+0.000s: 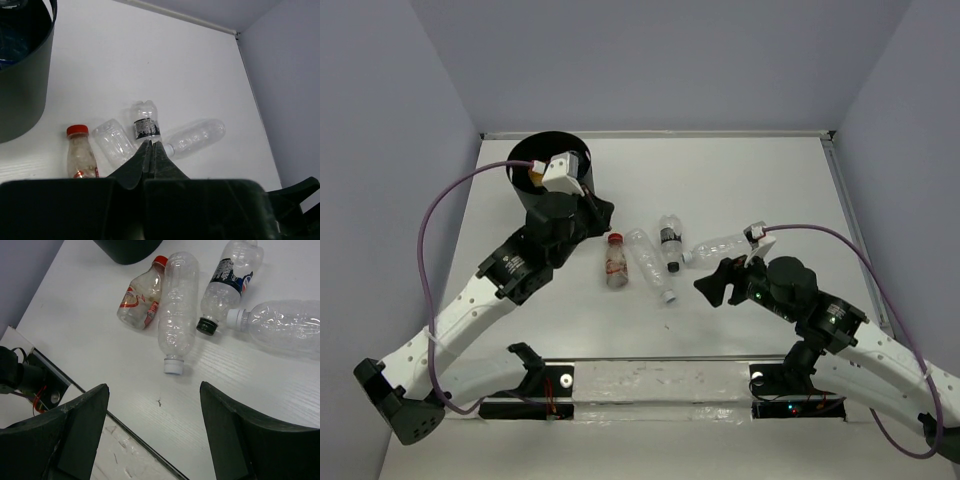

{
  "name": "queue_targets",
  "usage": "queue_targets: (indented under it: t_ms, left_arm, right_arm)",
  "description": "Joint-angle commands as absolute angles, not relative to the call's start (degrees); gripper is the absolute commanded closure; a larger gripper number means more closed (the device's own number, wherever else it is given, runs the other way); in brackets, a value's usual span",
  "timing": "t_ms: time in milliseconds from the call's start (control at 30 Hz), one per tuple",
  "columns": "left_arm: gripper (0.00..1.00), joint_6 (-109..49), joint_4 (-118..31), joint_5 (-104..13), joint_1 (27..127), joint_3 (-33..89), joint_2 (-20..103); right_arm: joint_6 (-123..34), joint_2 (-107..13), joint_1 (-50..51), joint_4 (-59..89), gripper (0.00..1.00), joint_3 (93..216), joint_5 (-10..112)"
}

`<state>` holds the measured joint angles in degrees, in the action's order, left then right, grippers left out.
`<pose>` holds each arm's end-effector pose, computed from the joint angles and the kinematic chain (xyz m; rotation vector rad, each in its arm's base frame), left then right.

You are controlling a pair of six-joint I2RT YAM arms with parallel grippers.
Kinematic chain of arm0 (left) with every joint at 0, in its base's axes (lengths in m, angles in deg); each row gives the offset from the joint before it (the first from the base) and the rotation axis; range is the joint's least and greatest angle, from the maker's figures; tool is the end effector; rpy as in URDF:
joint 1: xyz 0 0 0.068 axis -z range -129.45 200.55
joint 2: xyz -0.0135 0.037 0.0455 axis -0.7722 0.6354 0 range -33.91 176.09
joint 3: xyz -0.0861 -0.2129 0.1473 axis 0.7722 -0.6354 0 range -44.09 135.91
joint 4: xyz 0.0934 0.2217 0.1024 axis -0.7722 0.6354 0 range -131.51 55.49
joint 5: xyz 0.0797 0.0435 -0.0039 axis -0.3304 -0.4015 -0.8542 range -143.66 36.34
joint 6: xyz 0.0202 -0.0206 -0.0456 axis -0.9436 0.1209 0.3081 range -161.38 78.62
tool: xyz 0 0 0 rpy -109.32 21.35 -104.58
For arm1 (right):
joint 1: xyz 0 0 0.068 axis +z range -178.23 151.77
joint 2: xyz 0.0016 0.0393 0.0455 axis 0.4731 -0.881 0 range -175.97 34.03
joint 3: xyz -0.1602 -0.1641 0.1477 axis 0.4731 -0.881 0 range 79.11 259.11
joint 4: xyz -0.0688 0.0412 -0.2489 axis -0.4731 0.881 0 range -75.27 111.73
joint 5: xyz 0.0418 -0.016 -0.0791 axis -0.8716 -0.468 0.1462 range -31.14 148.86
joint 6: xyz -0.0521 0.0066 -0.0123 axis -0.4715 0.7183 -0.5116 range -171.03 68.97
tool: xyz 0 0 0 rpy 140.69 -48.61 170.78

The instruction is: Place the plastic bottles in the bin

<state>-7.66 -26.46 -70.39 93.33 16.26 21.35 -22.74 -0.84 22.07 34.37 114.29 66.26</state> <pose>0.1645 -0.1383 0.3932 -0.0785 1.7913 -0.7195 0.1001 0.1135 0.2895 -0.2898 1.9669 0.7925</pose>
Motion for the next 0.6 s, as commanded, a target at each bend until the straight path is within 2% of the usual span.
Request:
queue_targets:
  t_ms: [0, 100, 133, 167, 200, 300, 567]
  left_arm:
    - [0.95, -7.6, -21.4, -71.1, 93.7, 18.4, 27.1]
    - [0.8, -5.3, -21.1, -72.3, 93.7, 12.1, 26.7]
    - [0.64, -3.7, -21.6, -72.6, 93.7, 10.2, 26.2]
    - [0.55, -3.2, -22.0, -72.9, 93.7, 8.4, 25.7]
    - [0.4, -2.9, -22.3, -73.0, 93.7, 5.4, 24.8]
    - [0.17, -2.2, -21.6, -76.0, 93.5, 2.2, 25.1]
    - [0.14, -3.8, -26.6, -74.8, 93.3, -1.3, 32.2]
  right_arm:
    - [-23.0, -0.3, 22.3, 34.3, 0.21, 116.8, 65.4]
    - [-23.2, -0.4, 22.3, 34.5, 0.21, 116.5, 65.4]
    - [-23.3, -0.6, 22.3, 34.5, 0.21, 116.5, 65.2]
    - [-23.3, -0.9, 22.3, 34.6, 0.21, 116.5, 65.1]
    - [-23.6, -1.5, 22.3, 34.6, 0.21, 116.6, 64.6]
    - [-23.9, -3.1, 22.3, 34.2, 0.21, 117.0, 64.1]
    - [-23.9, -4.4, 22.3, 32.8, 0.21, 116.2, 62.9]
